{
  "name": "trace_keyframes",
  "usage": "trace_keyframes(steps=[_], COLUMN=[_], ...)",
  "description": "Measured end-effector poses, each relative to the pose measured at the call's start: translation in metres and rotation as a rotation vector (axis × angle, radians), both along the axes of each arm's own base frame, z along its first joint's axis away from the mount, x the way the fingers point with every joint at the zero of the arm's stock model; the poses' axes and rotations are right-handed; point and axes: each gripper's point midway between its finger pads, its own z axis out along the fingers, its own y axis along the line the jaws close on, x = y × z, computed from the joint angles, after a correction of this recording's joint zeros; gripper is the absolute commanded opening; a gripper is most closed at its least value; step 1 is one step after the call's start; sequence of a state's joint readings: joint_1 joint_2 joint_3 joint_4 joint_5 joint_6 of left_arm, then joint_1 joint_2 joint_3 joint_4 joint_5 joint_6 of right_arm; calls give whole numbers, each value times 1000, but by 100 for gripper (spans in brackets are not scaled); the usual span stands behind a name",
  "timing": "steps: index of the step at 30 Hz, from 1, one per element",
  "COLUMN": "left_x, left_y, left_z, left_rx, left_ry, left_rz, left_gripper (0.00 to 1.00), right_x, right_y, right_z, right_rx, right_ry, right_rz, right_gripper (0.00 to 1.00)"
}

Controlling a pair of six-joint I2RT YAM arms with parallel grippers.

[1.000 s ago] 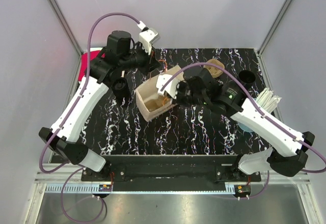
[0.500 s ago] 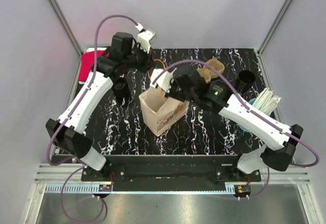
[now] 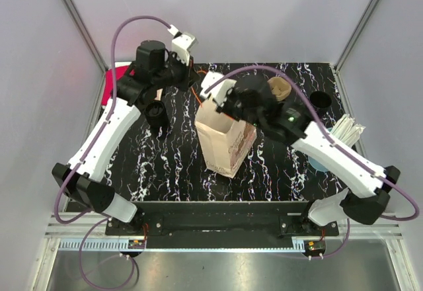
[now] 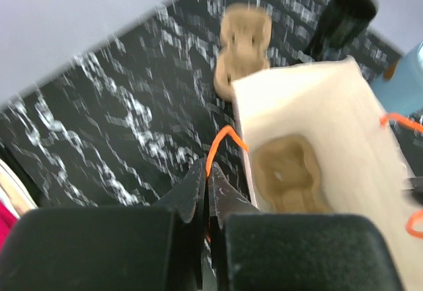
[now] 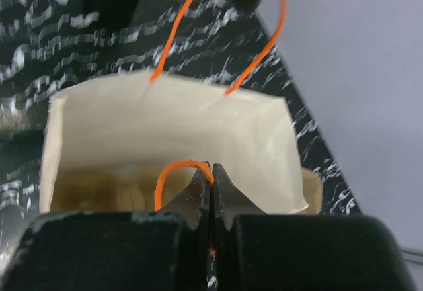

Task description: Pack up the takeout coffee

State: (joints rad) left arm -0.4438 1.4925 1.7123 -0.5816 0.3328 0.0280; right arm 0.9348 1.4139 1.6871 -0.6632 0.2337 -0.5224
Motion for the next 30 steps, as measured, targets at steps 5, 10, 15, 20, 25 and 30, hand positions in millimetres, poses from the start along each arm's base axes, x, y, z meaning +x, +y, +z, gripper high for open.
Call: trace_keyframes(steps=[5,10,15,20,25,30], left_x=[0,1,2,0,-3,-1], left_y=[-1,-2,0,1,2,4], left_z=[-21,10,48,45,-13,-3], left_rx=[27,-6,-50,-54,10,7], left_ry=[59,-4,-92,-102,30,21], left_rz=[-4,-9,-2,-1,-7,3], left_gripper=[0,0,0,0,0,0], right_x=[0,2,-1,-3,-3,3], right_y=[2,4,1,-3,2,2], right_z=[-71,-13,66,61,-36,-43], right_rx=[-161,-57,117,125,-81,-108], right_ry=[117,44,-65,-62,79,107], right_rz=[12,6,0,1,33,9], right_gripper=[0,0,0,0,0,0])
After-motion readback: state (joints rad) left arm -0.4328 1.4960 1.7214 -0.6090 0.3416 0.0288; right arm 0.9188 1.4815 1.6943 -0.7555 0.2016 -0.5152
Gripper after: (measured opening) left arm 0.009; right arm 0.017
